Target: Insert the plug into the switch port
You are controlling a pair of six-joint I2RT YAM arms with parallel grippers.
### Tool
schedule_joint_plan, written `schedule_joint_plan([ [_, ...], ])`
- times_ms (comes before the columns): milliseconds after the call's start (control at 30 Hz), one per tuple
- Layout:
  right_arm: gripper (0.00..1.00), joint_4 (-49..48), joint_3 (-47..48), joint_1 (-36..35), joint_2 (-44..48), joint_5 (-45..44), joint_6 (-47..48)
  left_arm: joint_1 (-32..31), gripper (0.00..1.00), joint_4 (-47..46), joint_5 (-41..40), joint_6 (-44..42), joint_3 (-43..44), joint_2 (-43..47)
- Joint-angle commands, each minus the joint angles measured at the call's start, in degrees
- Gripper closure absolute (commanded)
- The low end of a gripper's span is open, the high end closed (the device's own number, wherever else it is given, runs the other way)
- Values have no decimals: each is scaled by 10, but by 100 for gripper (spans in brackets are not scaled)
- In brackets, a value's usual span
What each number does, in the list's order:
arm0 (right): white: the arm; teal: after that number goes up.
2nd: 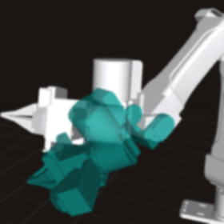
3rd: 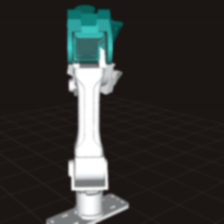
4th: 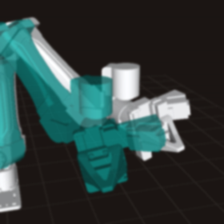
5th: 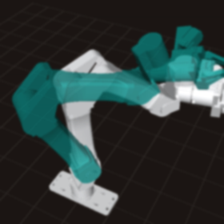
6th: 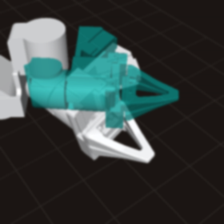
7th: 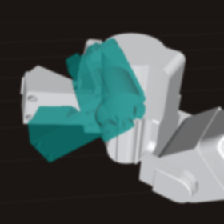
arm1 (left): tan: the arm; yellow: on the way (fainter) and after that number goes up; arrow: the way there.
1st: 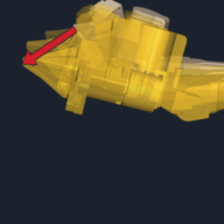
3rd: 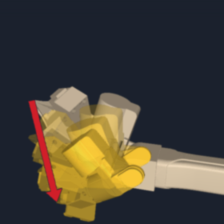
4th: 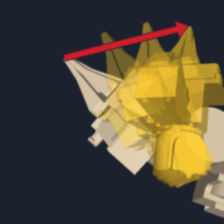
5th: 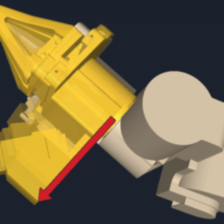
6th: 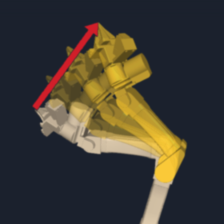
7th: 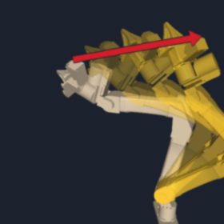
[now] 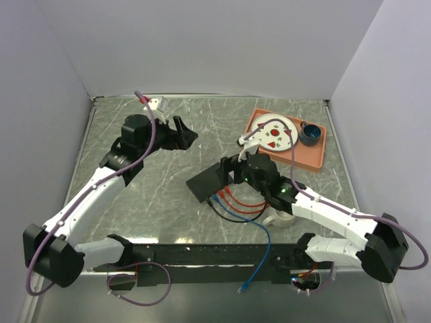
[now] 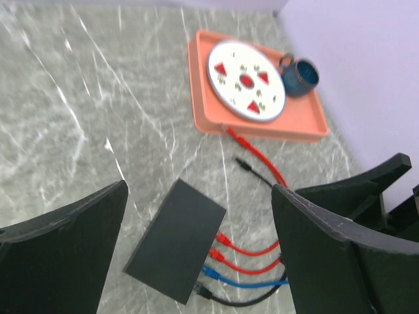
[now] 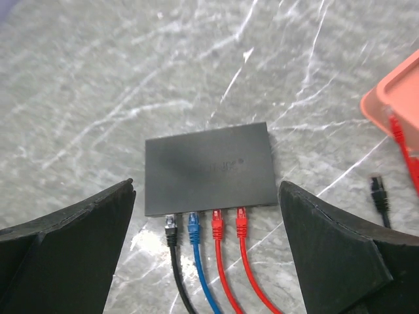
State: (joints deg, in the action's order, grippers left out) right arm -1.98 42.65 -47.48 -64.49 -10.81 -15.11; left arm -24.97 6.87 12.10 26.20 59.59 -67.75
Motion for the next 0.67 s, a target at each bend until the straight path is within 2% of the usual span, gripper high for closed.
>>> schedule_joint_plan([
  [0, 1, 34, 27, -2, 67, -17, 4, 2, 3, -11, -55, -5, 9, 65],
  [300, 1, 101, 0, -2, 217, -48, 3, 2, 3, 42, -154, 1, -14, 138],
  [533, 1, 165, -32, -2, 304, -147, -4, 2, 3, 50, -199, 5, -72, 209],
  [633, 1, 148, -57, -2, 324, -183, 7, 2, 3, 29, -199, -8, -108, 241],
])
